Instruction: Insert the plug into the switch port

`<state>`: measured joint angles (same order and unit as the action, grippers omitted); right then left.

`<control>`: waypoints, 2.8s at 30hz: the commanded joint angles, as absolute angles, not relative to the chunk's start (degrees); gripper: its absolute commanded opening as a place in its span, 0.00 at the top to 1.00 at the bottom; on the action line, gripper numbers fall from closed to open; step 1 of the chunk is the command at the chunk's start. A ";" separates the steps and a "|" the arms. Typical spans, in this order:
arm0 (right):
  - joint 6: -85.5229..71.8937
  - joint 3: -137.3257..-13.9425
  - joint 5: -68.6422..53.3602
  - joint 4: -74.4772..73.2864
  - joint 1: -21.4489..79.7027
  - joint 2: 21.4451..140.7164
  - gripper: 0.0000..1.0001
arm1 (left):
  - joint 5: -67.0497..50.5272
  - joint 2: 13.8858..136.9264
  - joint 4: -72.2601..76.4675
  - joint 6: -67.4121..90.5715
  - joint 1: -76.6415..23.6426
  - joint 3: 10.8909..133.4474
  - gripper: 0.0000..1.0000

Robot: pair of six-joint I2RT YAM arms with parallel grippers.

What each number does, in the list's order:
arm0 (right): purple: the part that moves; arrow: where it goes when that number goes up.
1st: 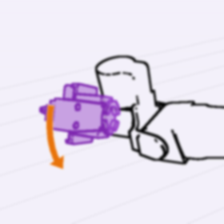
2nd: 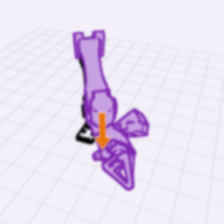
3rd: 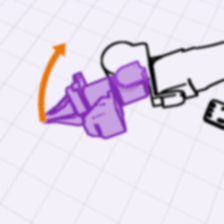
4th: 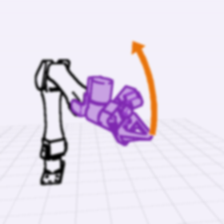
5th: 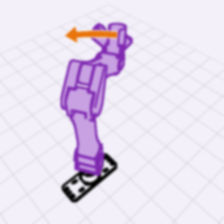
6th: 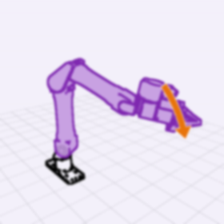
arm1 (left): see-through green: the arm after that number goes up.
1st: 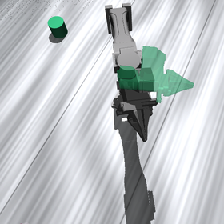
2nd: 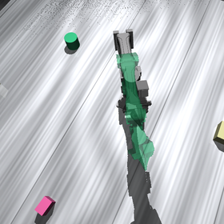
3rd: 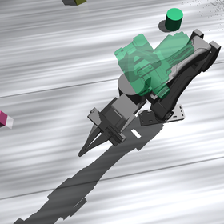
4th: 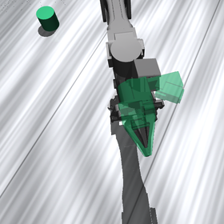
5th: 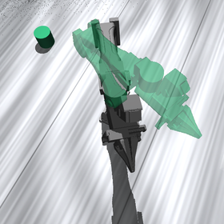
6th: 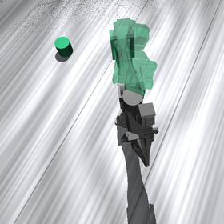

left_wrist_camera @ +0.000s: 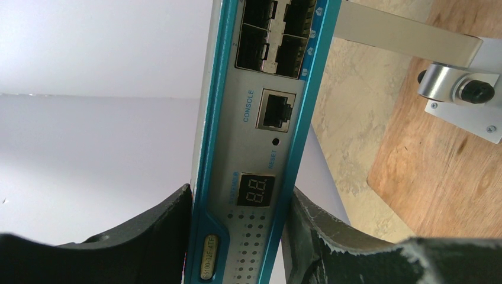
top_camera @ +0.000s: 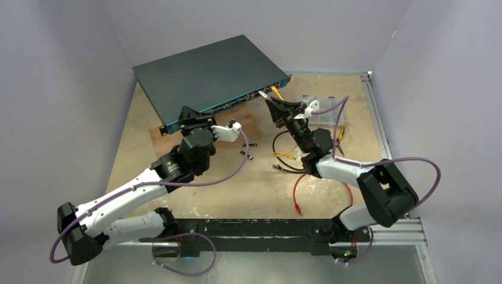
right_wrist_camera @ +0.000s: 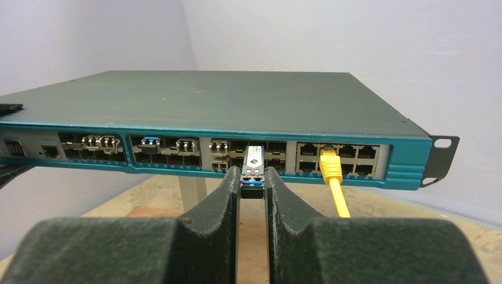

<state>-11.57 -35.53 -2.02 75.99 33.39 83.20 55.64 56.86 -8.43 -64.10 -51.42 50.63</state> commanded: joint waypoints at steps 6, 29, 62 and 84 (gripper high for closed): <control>-11.56 -38.23 -0.64 79.05 33.72 83.16 1.00 | 55.89 54.58 -7.78 -57.81 -51.61 50.01 1.00; -11.91 -36.67 -0.18 81.62 33.74 86.00 1.00 | 55.67 54.91 -8.09 -57.43 -51.60 50.21 1.00; -10.34 -38.32 0.73 80.15 33.71 83.24 1.00 | 55.49 54.60 -8.35 -57.10 -51.55 50.36 1.00; -11.73 -36.82 0.53 81.61 33.68 84.54 1.00 | 55.48 54.93 -8.44 -57.12 -51.56 50.36 1.00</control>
<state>-11.57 -36.21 -0.47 78.11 33.47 84.77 55.31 56.77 -8.62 -63.86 -51.37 50.63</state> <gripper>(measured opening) 0.189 0.496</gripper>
